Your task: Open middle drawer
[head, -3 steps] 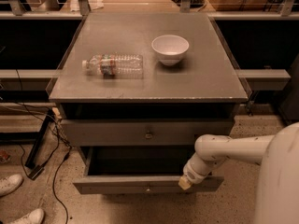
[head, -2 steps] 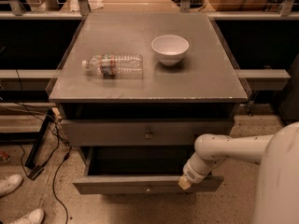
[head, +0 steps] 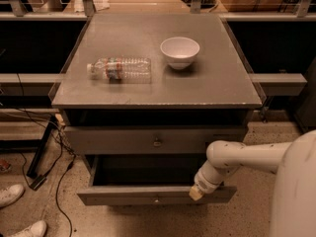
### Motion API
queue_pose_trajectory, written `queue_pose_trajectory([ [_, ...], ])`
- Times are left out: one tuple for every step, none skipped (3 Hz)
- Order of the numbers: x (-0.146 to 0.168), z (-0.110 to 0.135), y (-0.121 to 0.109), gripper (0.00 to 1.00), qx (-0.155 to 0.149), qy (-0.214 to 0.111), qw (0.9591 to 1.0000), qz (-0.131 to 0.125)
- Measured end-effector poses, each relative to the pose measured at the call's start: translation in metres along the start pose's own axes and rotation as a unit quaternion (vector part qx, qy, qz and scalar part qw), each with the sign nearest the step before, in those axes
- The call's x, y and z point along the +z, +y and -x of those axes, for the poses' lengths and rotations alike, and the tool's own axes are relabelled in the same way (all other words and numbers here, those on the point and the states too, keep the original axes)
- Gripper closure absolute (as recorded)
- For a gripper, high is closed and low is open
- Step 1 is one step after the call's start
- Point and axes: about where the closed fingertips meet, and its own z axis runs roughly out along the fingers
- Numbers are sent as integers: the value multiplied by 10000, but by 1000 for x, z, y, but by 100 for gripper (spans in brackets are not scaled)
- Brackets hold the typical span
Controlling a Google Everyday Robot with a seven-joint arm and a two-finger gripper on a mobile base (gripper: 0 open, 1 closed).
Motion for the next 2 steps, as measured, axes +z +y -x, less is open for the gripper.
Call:
queue_pose_trajectory([
  [-4,0,3,100,-15,5,10000,65],
  [-4,0,3,81,-15,6,10000,65],
])
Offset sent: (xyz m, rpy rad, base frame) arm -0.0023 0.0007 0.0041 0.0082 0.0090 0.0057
